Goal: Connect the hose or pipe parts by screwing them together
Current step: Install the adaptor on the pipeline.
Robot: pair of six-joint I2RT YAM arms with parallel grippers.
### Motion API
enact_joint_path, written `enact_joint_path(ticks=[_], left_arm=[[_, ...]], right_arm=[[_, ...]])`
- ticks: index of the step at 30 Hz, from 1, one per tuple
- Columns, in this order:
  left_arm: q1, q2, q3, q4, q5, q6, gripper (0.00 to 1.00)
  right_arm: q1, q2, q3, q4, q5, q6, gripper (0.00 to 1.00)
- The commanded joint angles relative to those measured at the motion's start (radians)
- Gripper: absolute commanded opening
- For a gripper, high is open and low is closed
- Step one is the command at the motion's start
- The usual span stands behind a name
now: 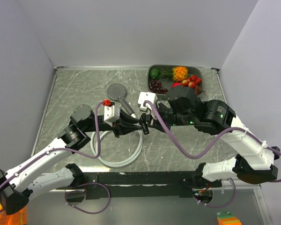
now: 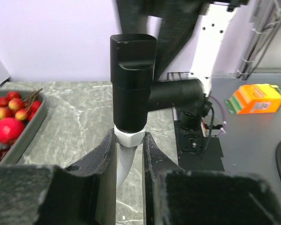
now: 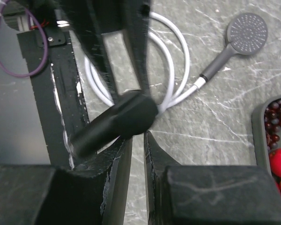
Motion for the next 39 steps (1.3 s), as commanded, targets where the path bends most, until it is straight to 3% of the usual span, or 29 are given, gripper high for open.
enact_joint_path(ticks=[1, 15, 29, 34, 37, 39], left_arm=[[0.004, -0.003, 0.043, 0.054, -0.074, 0.014, 0.01], [0.004, 0.000, 0.039, 0.073, -0.118, 0.003, 0.01], [0.004, -0.037, 0.008, 0.047, 0.101, 0.008, 0.01], [0.004, -0.035, 0.002, 0.060, 0.107, -0.012, 0.01], [0.010, -0.034, 0.002, 0.082, 0.097, -0.046, 0.01], [0.019, -0.035, -0.001, 0.099, 0.098, -0.084, 0.01]], right_arm=[[0.030, -0.031, -0.001, 0.036, -0.010, 0.026, 0.23], [0.064, -0.046, -0.088, 0.215, -0.001, 0.022, 0.24], [0.064, -0.095, -0.172, 0.482, 0.177, 0.011, 0.26], [0.066, -0.125, -0.163, 0.497, 0.113, 0.022, 0.43], [0.066, -0.108, -0.104, 0.389, 0.099, 0.040, 0.53], [0.066, -0.079, -0.077, 0.306, 0.146, 0.052, 0.55]])
